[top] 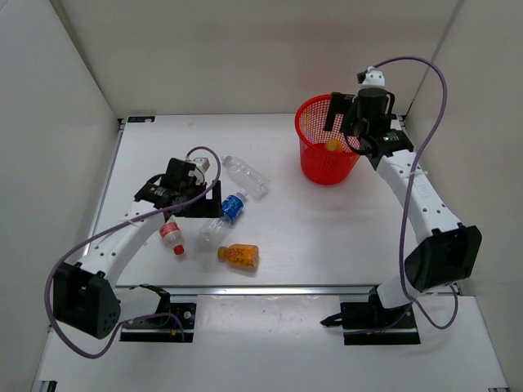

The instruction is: Put the plastic bottles in the bin

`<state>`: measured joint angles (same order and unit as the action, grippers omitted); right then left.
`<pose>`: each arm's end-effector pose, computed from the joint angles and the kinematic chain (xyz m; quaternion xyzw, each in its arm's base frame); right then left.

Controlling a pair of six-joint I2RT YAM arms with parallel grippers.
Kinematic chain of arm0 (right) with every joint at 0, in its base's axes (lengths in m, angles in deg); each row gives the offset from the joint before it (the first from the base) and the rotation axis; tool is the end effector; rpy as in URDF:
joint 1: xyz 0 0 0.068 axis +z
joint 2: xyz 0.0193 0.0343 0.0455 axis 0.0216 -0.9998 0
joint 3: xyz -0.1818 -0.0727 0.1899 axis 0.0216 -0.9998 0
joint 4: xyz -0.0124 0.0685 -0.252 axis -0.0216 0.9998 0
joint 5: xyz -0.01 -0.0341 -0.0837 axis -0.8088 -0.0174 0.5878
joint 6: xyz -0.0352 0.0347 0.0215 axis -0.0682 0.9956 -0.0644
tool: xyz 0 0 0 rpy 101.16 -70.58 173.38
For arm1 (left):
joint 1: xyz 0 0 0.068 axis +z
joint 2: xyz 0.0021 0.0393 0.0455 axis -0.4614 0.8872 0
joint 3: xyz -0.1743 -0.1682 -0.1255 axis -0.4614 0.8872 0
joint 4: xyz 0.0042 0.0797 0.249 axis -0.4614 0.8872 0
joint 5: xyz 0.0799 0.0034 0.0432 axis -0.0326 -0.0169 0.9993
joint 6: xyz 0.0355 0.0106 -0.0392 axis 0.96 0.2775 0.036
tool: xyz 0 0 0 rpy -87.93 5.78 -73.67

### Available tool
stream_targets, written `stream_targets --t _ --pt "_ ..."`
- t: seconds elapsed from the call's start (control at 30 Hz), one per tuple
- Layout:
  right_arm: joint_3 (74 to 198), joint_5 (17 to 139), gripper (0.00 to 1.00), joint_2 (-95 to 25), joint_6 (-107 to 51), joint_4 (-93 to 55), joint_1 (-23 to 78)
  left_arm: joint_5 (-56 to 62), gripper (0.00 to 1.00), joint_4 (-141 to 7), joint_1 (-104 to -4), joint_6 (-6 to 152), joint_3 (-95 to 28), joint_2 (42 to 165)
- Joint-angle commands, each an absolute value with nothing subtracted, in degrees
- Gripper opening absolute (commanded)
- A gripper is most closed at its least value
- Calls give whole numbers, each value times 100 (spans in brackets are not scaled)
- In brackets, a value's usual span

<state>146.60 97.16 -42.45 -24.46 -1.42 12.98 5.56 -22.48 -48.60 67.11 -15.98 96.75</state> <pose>0.3527 0.0819 0.3904 0.0308 0.8185 0.0389 0.5723 0.2187 -0.0883 0.2679 0.0447 0.9546 -0.1416 0.2581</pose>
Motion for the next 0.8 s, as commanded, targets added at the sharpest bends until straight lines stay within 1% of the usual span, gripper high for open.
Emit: stream_targets --t 0.0,0.03,0.13,0.27,0.37,0.5,0.57,0.77 --pt "15085 9634 99 -3600 -2202 956 1204 247 99 -2350 -4909 7082 -2044 10019" --pt "14911 9634 99 -3503 -2165 1326 1117 238 99 -2350 -4944 7109 -2115 10246" --pt "14122 9336 99 -2846 -2051 1768 801 378 99 -2368 -5155 7407 -2554 10801" --pt "13031 8248 99 -2054 -1814 1804 159 668 99 -2306 -5138 7522 -2959 11696" --pt "12747 8341 99 -1648 -1927 1944 -44 861 99 -2192 -5164 7584 -3021 12093" --pt "12642 8544 99 -1438 -1963 2156 -115 704 99 -2376 -5155 7610 -2784 12383" --pt "12353 8386 100 -1349 -1919 1963 -421 616 99 -2481 -5331 7593 -2714 12541" --pt "11693 8166 99 -901 -1752 1505 -721 475 98 -2789 -5384 7426 -2827 13078"
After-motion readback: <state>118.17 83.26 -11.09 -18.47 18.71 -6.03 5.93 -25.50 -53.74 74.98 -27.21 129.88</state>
